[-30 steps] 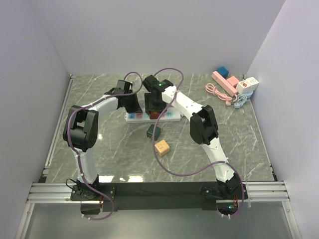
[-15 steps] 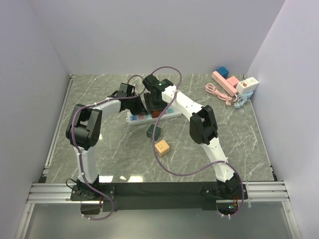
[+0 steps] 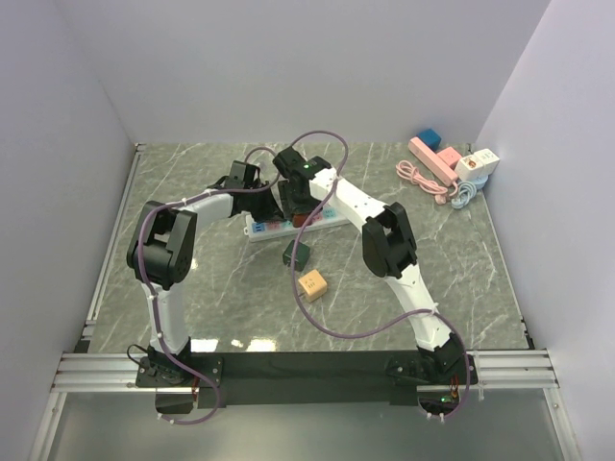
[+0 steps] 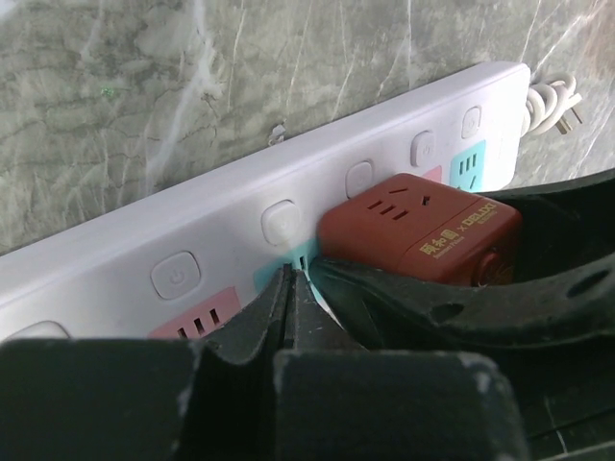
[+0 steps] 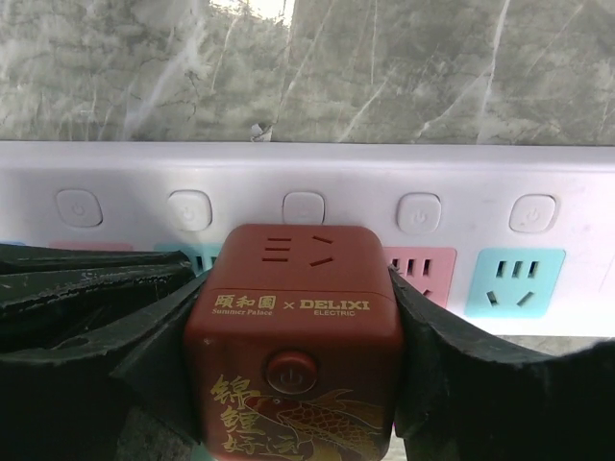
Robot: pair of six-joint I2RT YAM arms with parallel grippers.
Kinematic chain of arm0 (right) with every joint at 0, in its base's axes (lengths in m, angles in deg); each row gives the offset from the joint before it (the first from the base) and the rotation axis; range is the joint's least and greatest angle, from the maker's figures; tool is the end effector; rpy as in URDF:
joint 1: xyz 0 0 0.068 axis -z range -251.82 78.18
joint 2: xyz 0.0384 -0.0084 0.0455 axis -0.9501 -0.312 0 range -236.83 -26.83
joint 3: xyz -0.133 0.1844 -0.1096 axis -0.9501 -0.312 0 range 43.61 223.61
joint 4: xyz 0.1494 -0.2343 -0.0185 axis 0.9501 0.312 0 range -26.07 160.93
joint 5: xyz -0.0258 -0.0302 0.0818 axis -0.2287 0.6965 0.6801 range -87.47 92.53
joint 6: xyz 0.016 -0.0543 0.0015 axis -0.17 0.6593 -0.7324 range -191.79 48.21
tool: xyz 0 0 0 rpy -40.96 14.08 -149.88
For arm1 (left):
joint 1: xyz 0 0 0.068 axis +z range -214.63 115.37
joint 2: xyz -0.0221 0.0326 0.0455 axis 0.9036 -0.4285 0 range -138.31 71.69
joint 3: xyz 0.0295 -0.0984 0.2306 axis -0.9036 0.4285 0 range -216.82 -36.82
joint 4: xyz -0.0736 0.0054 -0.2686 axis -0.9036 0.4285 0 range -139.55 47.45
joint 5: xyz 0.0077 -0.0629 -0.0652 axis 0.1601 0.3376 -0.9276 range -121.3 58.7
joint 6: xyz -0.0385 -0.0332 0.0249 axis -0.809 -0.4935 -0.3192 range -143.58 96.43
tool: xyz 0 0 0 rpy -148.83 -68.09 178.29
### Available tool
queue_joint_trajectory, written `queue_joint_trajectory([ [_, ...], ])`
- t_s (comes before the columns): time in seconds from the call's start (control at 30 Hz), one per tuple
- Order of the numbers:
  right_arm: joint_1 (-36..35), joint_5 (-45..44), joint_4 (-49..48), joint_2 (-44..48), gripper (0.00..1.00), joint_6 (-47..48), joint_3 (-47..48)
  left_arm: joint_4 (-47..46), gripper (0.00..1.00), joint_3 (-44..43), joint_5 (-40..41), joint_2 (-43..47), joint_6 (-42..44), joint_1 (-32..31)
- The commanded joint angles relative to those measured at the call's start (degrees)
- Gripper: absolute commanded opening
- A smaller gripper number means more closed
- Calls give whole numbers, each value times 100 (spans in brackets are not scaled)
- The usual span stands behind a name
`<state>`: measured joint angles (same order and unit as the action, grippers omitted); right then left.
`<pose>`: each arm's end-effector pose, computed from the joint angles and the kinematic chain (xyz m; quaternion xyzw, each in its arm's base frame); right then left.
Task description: Pull the plug off the socket
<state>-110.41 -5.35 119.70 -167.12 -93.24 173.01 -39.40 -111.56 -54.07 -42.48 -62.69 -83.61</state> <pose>0.4109 0.3209 0.1739 -0.1318 0.9682 0.0426 0.2084 0.4040 -0.1551 0.1301 -0.0937 0.9177 -0.3264 0.2062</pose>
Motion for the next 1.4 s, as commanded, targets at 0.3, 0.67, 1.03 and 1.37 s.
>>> queue_joint_trajectory([
  [0.3, 18, -109, 170, 1450, 0, -272, -135, 637, 0, 381, 984, -465, -9, -141],
  [0.67, 176, -179, 699, 1978, 0, -544, -581, 549, 0, 495, 1151, -739, -61, -141],
  [1.03, 132, 1094, -839, 4562, 0, -912, -5299, 619, 0, -145, 932, -650, 53, -141],
  [1.37, 27, 1939, -1648, 4432, 2, -1115, -6331, 663, 0, -568, 774, -238, 18, -132],
])
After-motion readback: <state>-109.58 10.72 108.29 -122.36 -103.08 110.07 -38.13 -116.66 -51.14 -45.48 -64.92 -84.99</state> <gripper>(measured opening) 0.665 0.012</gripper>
